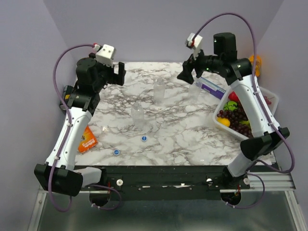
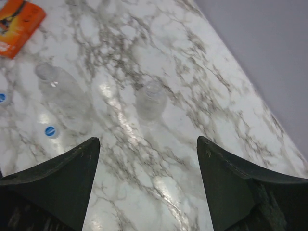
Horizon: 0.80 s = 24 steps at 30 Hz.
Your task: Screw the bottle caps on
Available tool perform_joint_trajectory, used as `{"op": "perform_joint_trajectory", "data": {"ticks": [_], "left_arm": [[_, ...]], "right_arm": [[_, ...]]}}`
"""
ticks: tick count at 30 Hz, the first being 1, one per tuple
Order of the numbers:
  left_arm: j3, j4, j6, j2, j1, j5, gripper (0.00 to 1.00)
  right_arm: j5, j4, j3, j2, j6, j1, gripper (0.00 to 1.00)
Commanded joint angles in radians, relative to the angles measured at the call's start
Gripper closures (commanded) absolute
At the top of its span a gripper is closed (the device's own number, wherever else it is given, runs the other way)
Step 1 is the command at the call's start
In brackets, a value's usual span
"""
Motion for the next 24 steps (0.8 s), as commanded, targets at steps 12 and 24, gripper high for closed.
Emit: {"op": "perform_joint_trajectory", "data": {"ticks": [12, 24], "left_arm": [[-0.35, -0.019, -0.138, -0.348, 0.218, 0.048, 0.01], [-0.395, -0.011, -0.092, -0.374, 0.218, 0.073, 0.01]], "right_arm": [[-0.104, 0.271, -0.217, 0.13, 0.045, 0.377, 0.11], [-0.117, 0.367, -0.151, 0.302, 0.054, 0.425, 0.09]]}}
